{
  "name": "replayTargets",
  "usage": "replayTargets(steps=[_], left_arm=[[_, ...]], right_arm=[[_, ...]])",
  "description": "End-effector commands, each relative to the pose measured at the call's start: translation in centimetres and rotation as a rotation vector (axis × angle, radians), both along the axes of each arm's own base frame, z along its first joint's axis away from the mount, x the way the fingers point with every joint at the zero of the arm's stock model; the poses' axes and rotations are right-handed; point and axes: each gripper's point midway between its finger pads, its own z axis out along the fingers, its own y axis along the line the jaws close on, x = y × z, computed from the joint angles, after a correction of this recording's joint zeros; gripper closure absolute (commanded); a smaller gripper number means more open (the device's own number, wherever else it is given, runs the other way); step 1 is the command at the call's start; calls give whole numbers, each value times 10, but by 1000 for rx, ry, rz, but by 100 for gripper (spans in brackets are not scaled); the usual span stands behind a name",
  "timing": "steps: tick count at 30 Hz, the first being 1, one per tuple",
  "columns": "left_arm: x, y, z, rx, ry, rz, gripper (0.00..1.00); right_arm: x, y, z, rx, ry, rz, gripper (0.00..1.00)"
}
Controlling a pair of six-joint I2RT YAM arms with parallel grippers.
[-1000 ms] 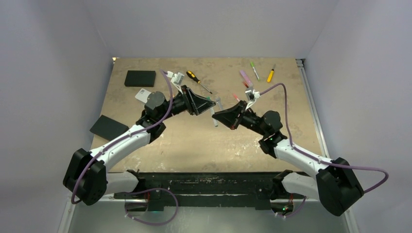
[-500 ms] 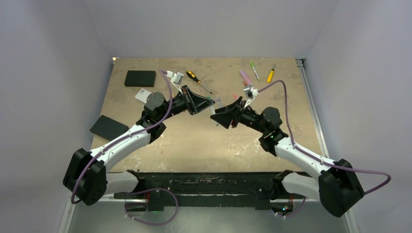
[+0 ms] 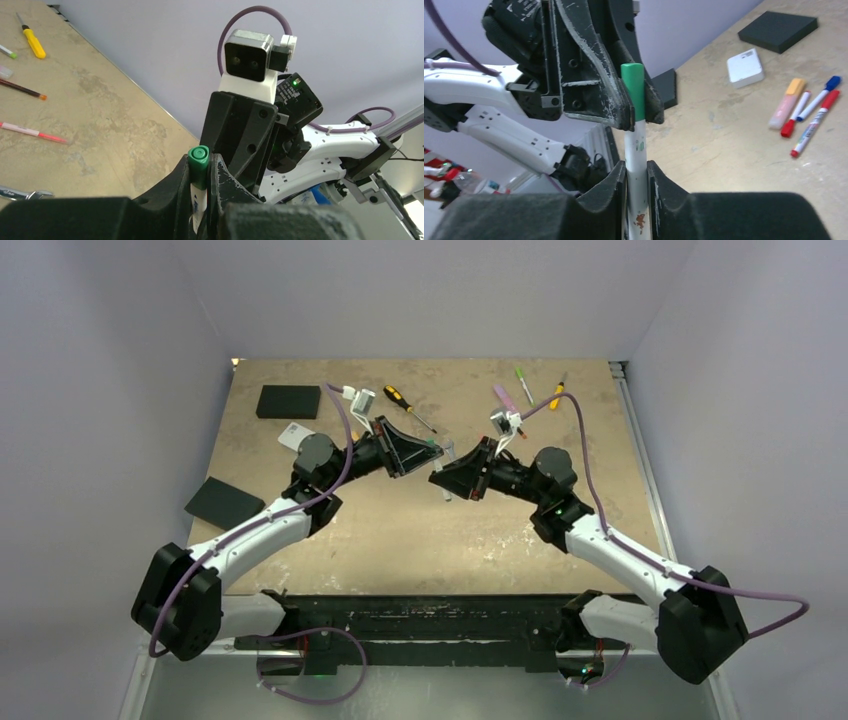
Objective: Open the pen caps
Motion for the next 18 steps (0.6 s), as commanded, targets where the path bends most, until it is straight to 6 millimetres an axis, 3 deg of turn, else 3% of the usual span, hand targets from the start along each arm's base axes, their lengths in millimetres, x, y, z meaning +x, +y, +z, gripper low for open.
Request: replayTargets(steps=[1, 7, 18], left_arm=[[-14, -2, 15, -67, -42, -76, 100], [-18, -2, 18, -79, -42, -92, 100], [-26, 0, 21, -87, -56, -119, 100]], right_arm=[[-4, 5, 19, 71, 5, 42, 82], [-11, 4, 31, 106, -9, 60, 63], [-25, 1, 37, 133, 8, 105, 65]])
